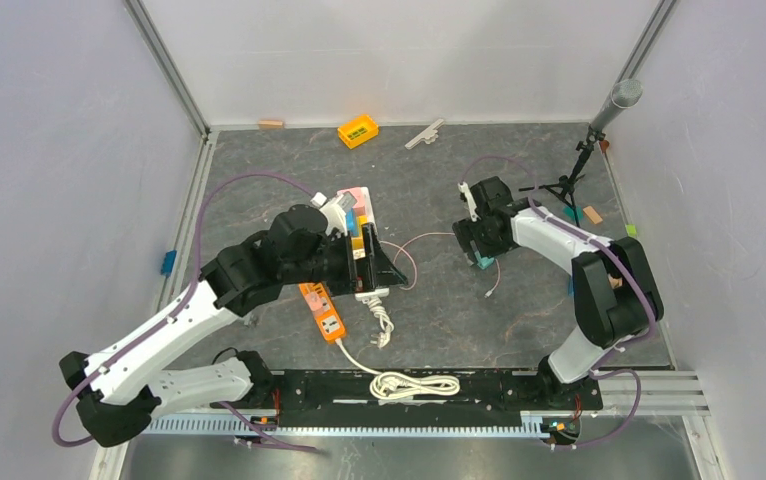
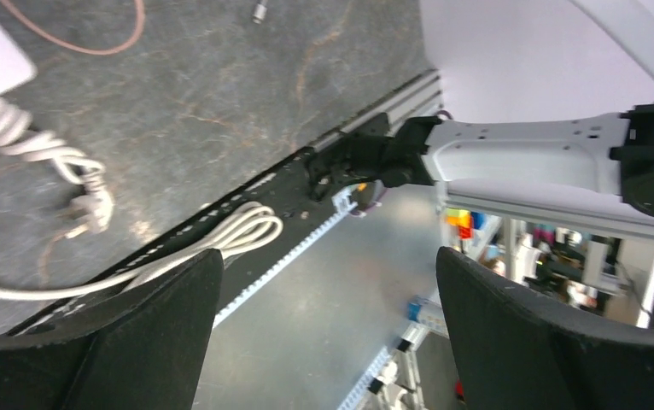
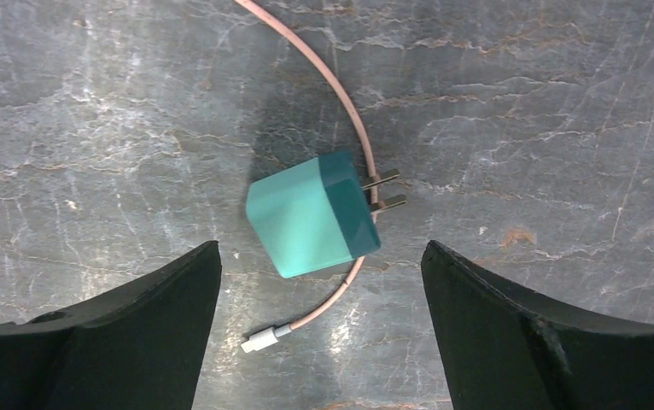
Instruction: Insert the plug
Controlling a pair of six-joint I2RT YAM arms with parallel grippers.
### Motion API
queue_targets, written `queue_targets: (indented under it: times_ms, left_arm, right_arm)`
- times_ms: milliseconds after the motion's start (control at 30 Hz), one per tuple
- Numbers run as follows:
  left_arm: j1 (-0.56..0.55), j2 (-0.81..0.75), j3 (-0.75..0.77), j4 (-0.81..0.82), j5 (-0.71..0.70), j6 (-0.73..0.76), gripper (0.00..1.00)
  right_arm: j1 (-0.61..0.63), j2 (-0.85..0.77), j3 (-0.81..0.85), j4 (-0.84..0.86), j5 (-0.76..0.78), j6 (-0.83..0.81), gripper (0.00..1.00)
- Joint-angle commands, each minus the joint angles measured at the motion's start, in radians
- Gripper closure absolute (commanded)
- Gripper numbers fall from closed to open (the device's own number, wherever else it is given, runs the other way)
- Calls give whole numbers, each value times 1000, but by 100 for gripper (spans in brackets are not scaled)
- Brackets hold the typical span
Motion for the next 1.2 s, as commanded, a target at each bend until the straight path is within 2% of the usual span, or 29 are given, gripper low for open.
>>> queue_targets:
  times_ms: [0, 100, 200, 400, 533, 733, 900, 1167]
  left_arm:
    - [38, 13, -67, 207, 205, -100, 0]
    - [73, 19, -72, 212, 239, -101, 0]
    - [115, 16, -61, 179, 245, -73, 0]
    - [223, 2, -43, 135, 290, -31, 0]
    - [262, 7, -13, 93, 293, 15, 0]
    - [279, 25, 39, 29, 260, 98, 0]
    - [288, 43, 76, -6, 230, 136, 0]
    - [293, 90, 91, -23, 233, 91, 0]
  right_arm:
    - [-29, -1, 30, 20, 7, -38, 10]
    - [-40, 17, 8, 47, -47, -41, 14]
    - [-49, 34, -4, 72, -115, -80, 23]
    - [-50, 35, -16, 93, -201, -87, 51]
    - [-49, 38, -33, 98, -245, -95, 56]
    - [-49, -9, -49, 90, -299, -67, 83]
    - [-49, -121, -38, 63, -392, -12, 91]
    - [-5, -333, -39, 49, -518, 42, 93]
